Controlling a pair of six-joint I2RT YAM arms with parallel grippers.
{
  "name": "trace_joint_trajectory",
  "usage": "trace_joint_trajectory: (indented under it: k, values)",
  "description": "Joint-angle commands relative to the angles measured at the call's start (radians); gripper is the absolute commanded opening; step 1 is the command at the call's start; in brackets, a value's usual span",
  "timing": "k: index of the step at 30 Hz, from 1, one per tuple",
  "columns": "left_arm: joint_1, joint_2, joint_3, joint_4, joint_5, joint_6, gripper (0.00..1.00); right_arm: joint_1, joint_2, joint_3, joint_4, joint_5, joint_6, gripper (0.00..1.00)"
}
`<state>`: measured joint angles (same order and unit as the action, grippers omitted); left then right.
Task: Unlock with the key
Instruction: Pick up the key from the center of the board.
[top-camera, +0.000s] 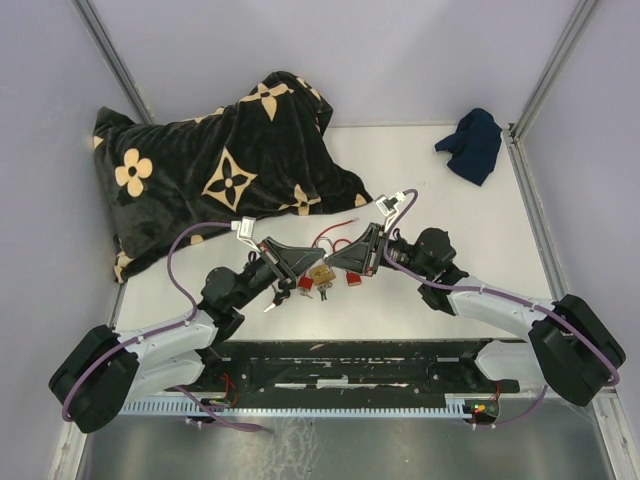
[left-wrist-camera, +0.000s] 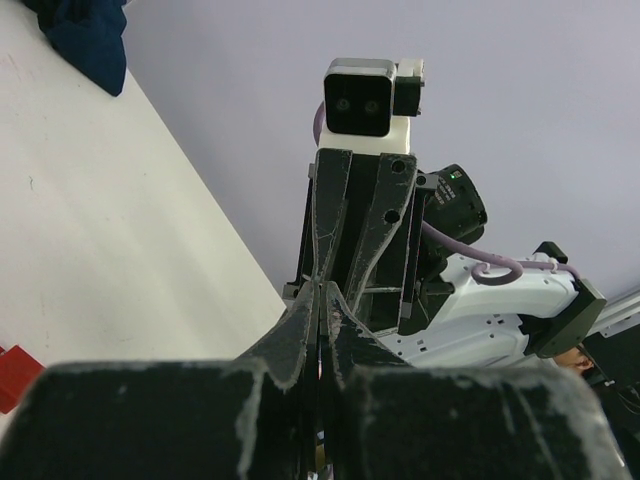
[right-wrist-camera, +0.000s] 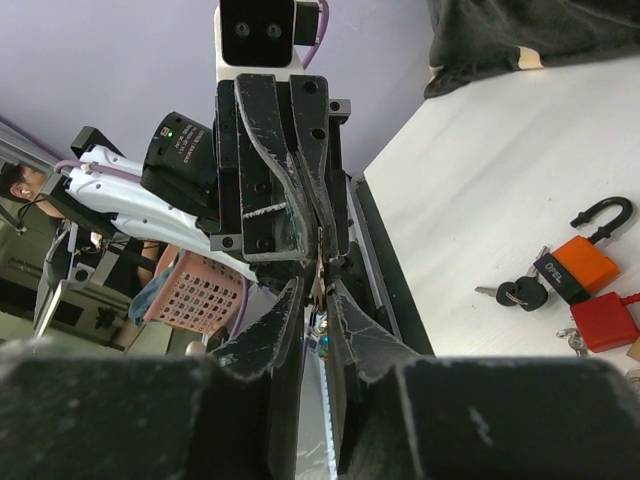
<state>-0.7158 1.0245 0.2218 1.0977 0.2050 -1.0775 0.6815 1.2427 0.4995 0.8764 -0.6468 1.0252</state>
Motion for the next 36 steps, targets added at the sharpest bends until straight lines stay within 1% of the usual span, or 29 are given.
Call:
trace_joint_trajectory:
  k: [1,8,11,12,14,18,23,28,32,36]
  values:
    - [-0.007,-0.014,0.024,0.035,-0.032,0.008,0.03,0.010,-0.012,0.045,0.010,-0.002,-0.022,0.20]
    - [-0.008,-0.031,0.018,0.013,-0.035,0.013,0.03,0.004,-0.036,0.035,-0.035,0.022,-0.057,0.04]
    - [-0.008,-0.043,0.017,-0.012,-0.036,0.022,0.03,-0.007,-0.051,0.025,-0.035,0.021,-0.061,0.02]
    - [-0.008,-0.047,0.017,-0.025,-0.037,0.024,0.04,-0.011,-0.057,0.022,-0.037,0.019,-0.063,0.02]
    - [-0.008,-0.056,0.016,-0.047,-0.043,0.028,0.12,-0.021,-0.073,0.018,-0.044,0.013,-0.072,0.02]
    - [-0.008,-0.082,0.026,-0.113,-0.056,0.044,0.36,-0.045,-0.105,0.007,-0.098,-0.005,-0.098,0.02]
    - [-0.008,-0.128,0.094,-0.345,-0.071,0.105,0.60,-0.097,-0.168,-0.036,-0.178,-0.023,-0.125,0.02]
    - [-0.015,-0.098,0.206,-0.620,-0.064,0.170,0.74,-0.146,-0.248,-0.074,-0.331,0.010,-0.178,0.02]
    - [-0.043,-0.002,0.323,-0.828,-0.082,0.226,0.79,-0.177,-0.302,-0.116,-0.381,0.053,-0.197,0.02]
    - [-0.094,0.120,0.451,-1.048,-0.151,0.276,0.84,-0.202,-0.365,-0.154,-0.458,0.108,-0.248,0.02]
